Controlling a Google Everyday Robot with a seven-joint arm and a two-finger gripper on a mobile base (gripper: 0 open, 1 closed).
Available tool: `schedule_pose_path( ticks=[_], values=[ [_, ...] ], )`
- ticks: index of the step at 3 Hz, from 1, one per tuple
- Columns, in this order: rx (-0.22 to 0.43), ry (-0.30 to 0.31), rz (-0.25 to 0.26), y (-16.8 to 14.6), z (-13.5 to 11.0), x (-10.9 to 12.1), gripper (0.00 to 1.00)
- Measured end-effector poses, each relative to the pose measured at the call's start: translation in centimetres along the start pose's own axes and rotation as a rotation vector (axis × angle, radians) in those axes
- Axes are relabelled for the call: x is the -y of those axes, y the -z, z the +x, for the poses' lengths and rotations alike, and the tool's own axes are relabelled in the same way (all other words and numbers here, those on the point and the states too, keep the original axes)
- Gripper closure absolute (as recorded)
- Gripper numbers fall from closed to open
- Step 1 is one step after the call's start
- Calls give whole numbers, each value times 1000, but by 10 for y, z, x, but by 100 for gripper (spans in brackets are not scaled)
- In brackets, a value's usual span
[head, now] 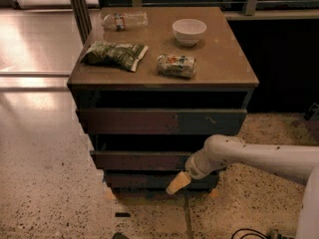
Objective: Open middle drawer
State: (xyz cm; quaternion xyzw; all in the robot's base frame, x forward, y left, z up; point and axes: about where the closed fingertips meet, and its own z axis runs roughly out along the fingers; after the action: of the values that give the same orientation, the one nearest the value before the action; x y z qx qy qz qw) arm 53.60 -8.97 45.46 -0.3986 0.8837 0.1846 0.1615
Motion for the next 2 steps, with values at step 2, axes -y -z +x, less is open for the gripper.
schedule_pose_path(
  ticks=[2],
  values=[
    [-23, 45, 75, 2, -15, -1, 0]
  ],
)
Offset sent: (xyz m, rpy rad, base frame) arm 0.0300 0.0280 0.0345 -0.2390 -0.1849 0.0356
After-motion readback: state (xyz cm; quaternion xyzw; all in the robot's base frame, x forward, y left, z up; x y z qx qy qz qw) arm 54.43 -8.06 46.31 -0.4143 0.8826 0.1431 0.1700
